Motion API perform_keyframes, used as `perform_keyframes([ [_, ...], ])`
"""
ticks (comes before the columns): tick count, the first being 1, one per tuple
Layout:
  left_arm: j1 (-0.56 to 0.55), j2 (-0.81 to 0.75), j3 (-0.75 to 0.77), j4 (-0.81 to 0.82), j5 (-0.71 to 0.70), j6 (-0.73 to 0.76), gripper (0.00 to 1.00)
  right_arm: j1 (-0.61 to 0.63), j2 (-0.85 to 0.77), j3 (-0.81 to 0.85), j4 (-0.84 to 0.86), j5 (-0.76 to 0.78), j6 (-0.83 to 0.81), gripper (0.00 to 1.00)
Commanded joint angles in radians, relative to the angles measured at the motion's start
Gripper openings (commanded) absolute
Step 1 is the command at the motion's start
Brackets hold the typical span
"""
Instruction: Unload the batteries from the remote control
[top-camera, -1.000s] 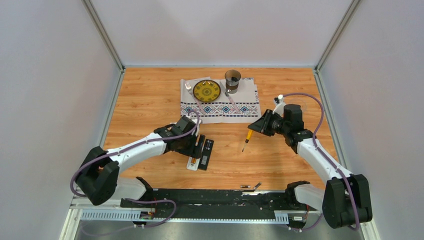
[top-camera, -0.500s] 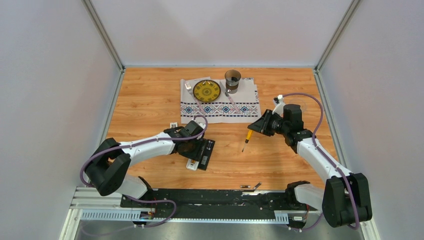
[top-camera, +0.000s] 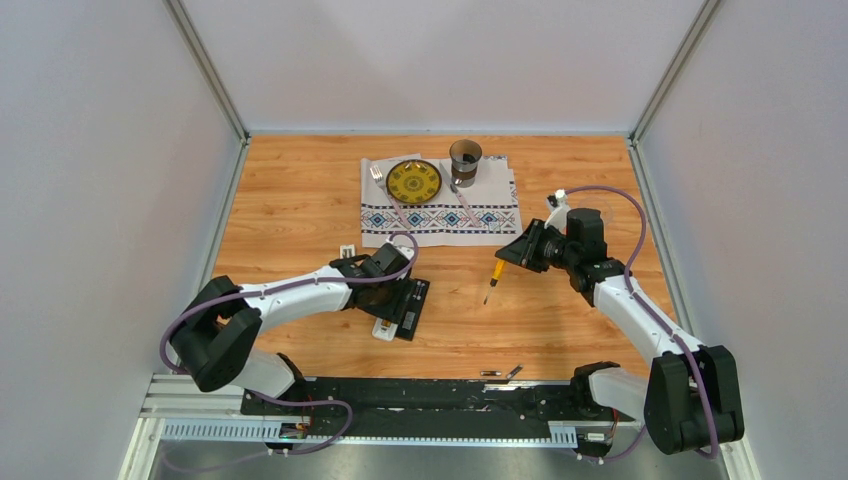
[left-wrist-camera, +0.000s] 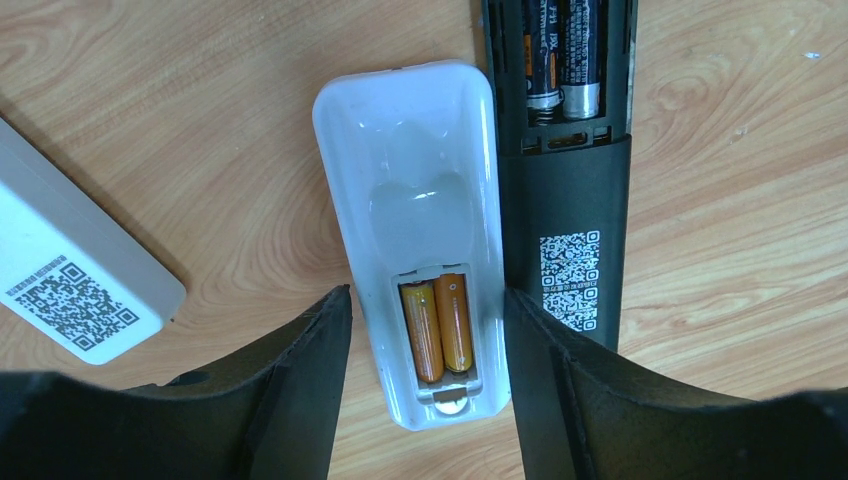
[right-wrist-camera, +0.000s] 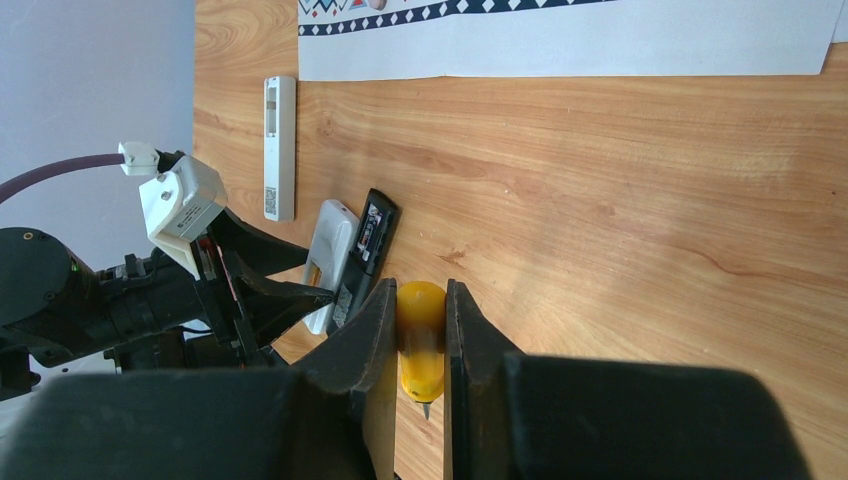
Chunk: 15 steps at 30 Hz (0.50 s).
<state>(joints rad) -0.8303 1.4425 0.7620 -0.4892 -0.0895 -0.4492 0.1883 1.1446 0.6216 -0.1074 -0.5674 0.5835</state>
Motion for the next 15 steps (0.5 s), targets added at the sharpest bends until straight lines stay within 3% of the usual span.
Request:
perform_keyframes([
  [1,-0.038,0.058,0.003,-0.066,-0.082,-0.002,0.65,-0.001,-0.003,0.007,0.041,-0.012,0.001,0.0],
  [15,-0.064,-0.007,-0.105,-0.041,-0.099,-0.068,0.64,0.0,0.007,0.007,0.049,-0.019,0.006,0.0],
])
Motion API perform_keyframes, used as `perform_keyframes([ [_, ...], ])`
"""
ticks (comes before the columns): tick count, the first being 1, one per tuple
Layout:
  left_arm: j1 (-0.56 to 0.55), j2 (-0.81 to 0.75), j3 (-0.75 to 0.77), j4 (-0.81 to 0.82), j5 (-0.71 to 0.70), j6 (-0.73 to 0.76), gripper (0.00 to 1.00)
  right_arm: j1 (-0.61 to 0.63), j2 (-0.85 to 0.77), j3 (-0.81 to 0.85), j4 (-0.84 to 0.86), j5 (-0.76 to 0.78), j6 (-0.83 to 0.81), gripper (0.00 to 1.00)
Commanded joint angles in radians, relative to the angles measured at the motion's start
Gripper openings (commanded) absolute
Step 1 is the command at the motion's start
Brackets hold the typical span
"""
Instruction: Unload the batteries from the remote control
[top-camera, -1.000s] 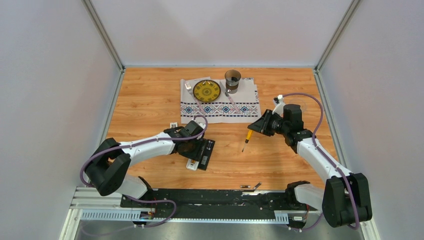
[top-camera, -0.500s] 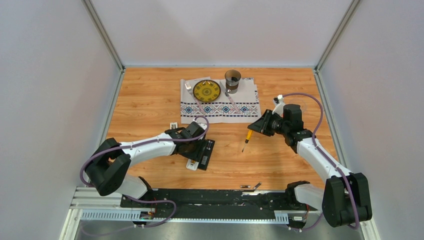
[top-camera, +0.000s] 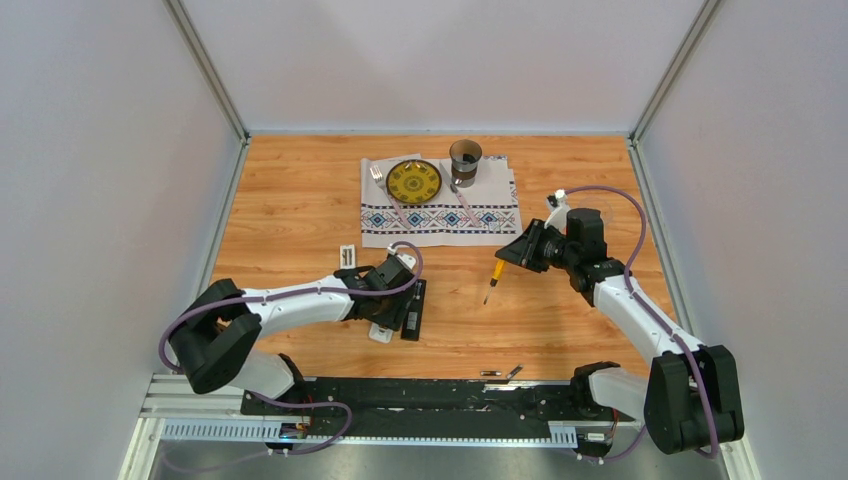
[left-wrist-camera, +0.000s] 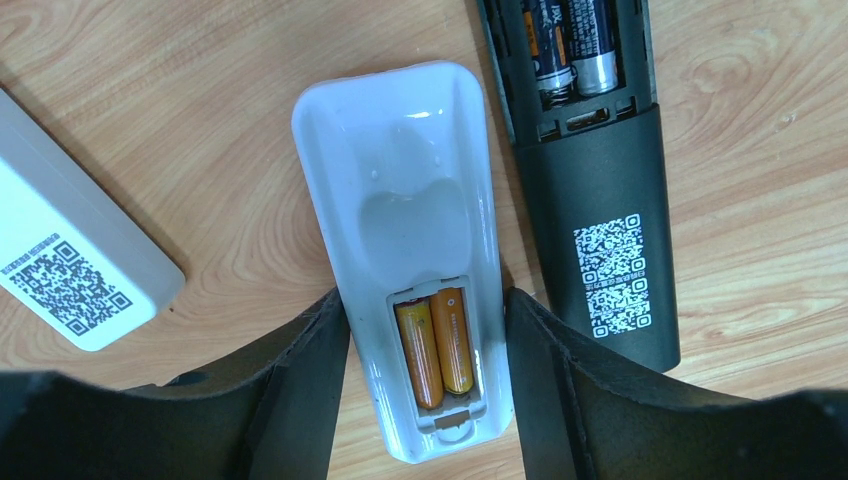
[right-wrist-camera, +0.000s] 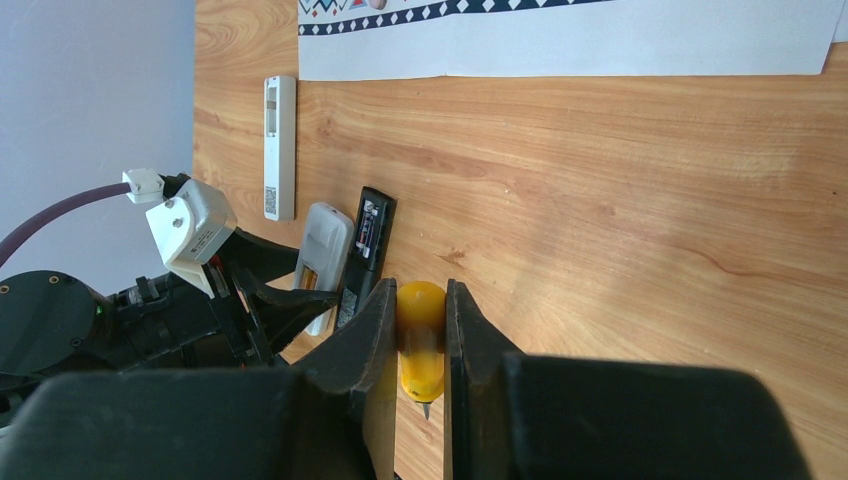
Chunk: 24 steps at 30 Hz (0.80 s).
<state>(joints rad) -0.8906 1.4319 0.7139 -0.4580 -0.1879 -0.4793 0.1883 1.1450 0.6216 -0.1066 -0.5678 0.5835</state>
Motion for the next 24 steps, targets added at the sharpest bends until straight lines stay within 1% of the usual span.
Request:
perform_keyframes([
  [1,-0.004,0.002,-0.056,-0.083,-0.011,-0.041,0.66,0.0,0.007,0.009,0.05,-0.02,0.006,0.0],
  [4,-0.004,0.004,-0.062,-0.082,-0.012,-0.044,0.72,0.0,0.005,0.01,0.048,-0.021,0.006,0.0],
  [7,-0.004,0.01,-0.067,-0.074,-0.001,-0.045,0.74,0.0,0.004,0.01,0.048,-0.02,0.004,0.0],
  [11,-0.004,-0.013,-0.086,-0.071,0.014,-0.058,0.74,0.002,0.004,0.012,0.047,-0.02,0.007,0.0],
  [16,-0.013,-0.057,-0.145,-0.042,0.05,-0.094,0.72,0.0,0.005,0.009,0.048,-0.018,0.006,0.0],
  [21,-0.021,-0.07,-0.175,-0.028,0.07,-0.134,0.69,0.0,0.024,0.01,0.064,-0.023,0.01,0.0],
  [24,-0.027,-0.061,-0.183,-0.018,0.067,-0.15,0.64,0.005,0.03,0.013,0.067,-0.026,0.009,0.0],
])
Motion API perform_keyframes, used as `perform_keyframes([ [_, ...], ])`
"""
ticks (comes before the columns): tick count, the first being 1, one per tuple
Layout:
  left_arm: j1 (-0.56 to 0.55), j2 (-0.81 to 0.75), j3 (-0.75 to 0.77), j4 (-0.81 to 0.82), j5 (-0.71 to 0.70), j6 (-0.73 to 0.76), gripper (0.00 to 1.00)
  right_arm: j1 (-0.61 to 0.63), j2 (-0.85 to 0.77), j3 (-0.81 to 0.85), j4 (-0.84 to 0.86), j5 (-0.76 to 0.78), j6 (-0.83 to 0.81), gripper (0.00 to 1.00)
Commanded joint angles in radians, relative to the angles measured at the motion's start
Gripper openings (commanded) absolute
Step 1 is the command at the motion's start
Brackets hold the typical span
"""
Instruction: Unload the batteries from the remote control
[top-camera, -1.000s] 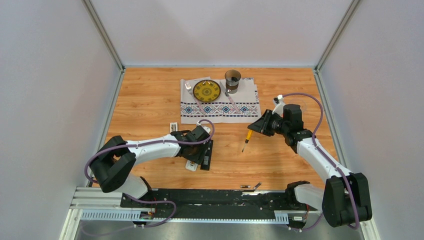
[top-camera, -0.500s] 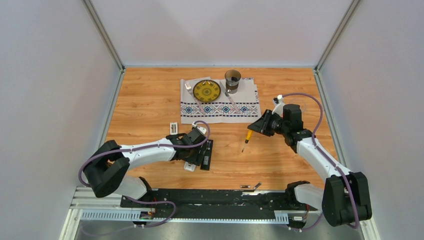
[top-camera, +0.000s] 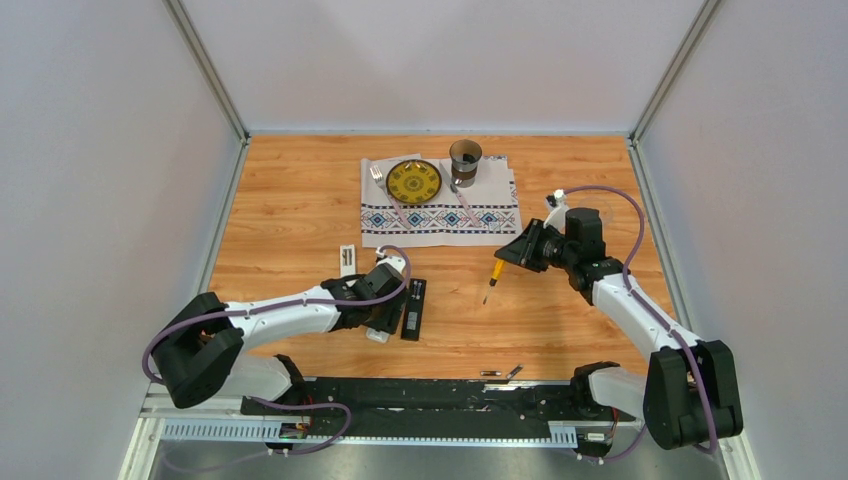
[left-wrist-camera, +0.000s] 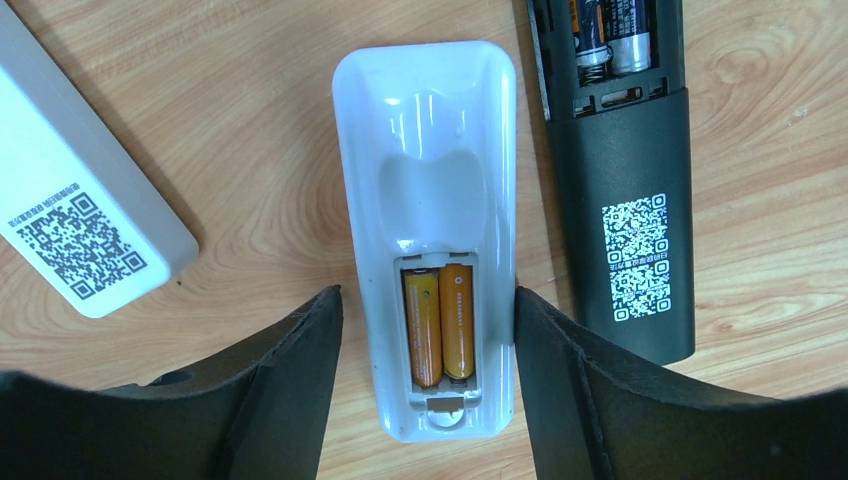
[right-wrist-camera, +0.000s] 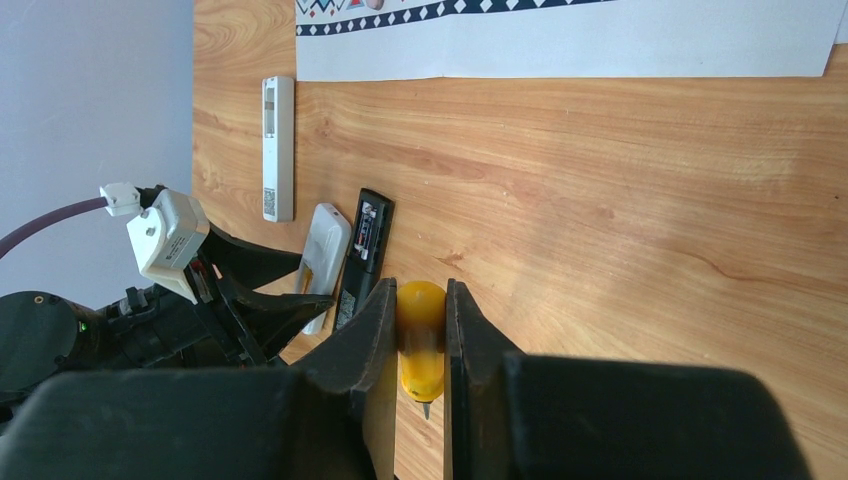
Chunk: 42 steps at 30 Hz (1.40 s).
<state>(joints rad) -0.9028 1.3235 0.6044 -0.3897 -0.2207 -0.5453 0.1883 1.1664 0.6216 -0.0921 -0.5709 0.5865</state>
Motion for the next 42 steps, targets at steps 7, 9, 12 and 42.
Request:
perform_keyframes([
  [7,-0.022,0.063,-0.043,-0.118,0.07,-0.078,0.46,0.008,0.013,0.024,0.049,-0.026,0.007,0.0],
  [9,-0.022,0.048,-0.022,-0.141,0.058,-0.068,0.43,0.01,0.012,0.029,0.046,-0.026,0.006,0.0],
  [12,-0.022,0.011,0.03,-0.184,0.034,-0.042,0.29,0.01,0.007,0.033,0.042,-0.026,0.006,0.0],
  [42,-0.097,0.439,0.73,-0.264,0.198,0.263,0.25,-0.081,-0.189,0.03,-0.104,0.039,-0.025,0.0],
])
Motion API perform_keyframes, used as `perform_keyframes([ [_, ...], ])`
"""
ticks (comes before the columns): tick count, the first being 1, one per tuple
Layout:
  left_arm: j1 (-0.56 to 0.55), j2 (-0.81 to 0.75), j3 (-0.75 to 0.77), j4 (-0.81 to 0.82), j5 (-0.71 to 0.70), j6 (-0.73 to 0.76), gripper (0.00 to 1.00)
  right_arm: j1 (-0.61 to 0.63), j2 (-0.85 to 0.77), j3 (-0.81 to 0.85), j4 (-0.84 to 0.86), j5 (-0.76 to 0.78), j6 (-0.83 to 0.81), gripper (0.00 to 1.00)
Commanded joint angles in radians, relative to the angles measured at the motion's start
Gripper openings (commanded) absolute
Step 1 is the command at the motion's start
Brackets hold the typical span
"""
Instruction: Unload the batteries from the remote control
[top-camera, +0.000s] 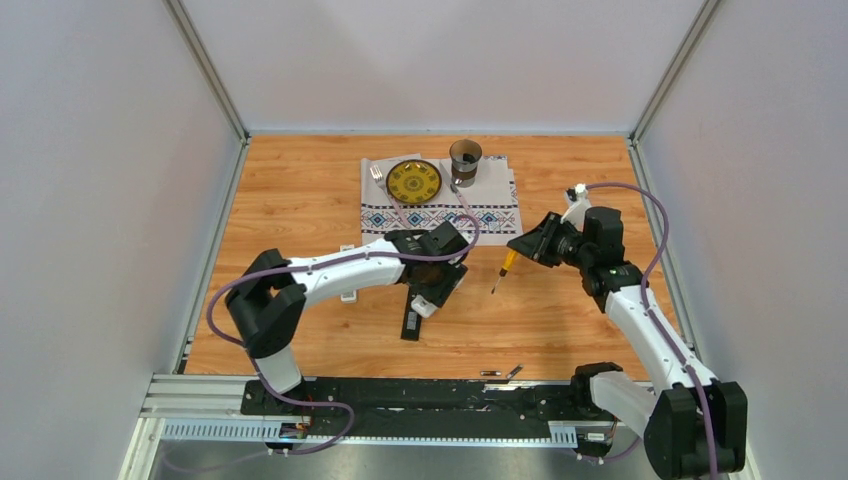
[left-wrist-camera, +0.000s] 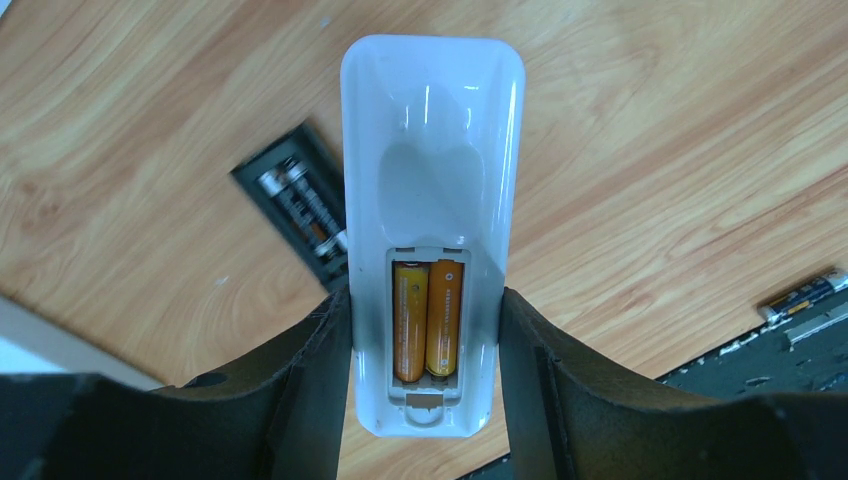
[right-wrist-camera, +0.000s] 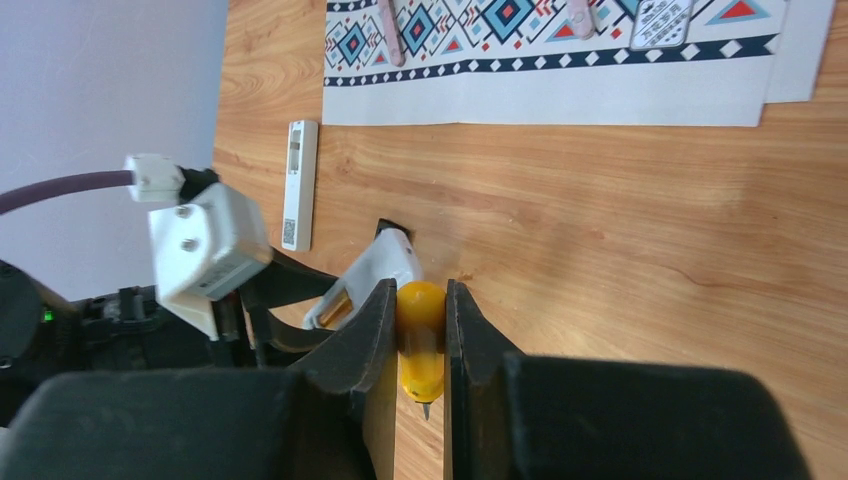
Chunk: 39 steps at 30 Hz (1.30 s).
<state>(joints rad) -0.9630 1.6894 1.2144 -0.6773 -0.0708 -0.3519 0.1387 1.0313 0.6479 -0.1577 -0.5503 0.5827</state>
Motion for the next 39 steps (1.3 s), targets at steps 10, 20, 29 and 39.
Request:
perform_keyframes([
  [10,-0.106,0.338,0.341,0.022,0.094,0.137,0.3,-0.068,-0.128,-0.03,-0.12,0.041,-0.06,0.0],
  [20,-0.141,0.296,0.214,0.059,0.011,0.149,0.68,-0.068,-0.129,-0.03,-0.121,0.036,-0.063,0.0],
  [29,-0.141,0.116,-0.033,0.203,-0.004,0.1,0.81,-0.068,-0.108,-0.027,-0.103,0.018,-0.066,0.0],
  [39,-0.141,0.092,-0.164,0.352,0.042,0.117,0.81,-0.064,-0.063,-0.03,-0.069,-0.007,-0.061,0.0],
])
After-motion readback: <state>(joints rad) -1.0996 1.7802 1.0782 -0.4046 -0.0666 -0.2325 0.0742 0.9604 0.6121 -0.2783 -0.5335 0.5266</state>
